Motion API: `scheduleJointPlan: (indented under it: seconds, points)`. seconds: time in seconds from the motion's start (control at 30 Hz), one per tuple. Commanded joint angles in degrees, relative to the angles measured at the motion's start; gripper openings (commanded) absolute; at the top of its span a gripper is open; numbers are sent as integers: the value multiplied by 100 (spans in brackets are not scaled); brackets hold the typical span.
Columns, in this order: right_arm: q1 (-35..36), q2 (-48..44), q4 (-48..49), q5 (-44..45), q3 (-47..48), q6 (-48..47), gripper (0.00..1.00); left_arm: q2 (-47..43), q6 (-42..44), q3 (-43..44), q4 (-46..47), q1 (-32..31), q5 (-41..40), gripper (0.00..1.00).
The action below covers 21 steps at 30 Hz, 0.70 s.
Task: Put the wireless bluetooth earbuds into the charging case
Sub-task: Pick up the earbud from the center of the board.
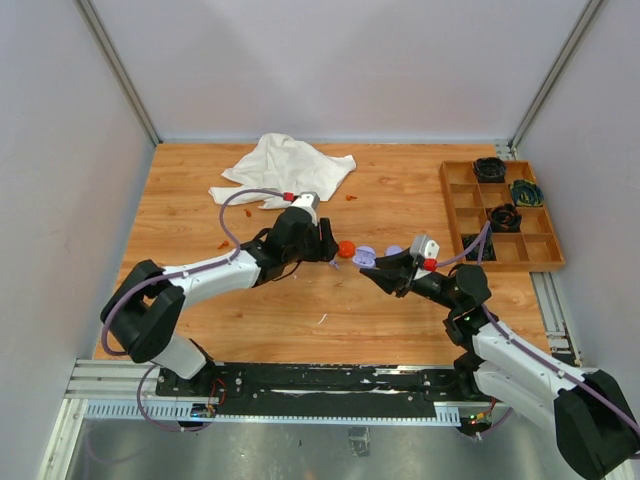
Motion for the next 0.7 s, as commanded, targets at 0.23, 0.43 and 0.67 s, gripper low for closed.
scheduleJointPlan:
  seconds: [0.23,0.43,0.67]
  points:
    - [-120,-111,-25,189,-100,-127,1,1210,-103,936,-772,-497,-1155,63]
    - [-138,-130,-33,141,-96,-102,1,1703,70,1296,-1018,-702,-1785,68]
    - [-161,-137,-24,123,-96,-65,1,2026,124,1407,-1142,-836,-2042,69]
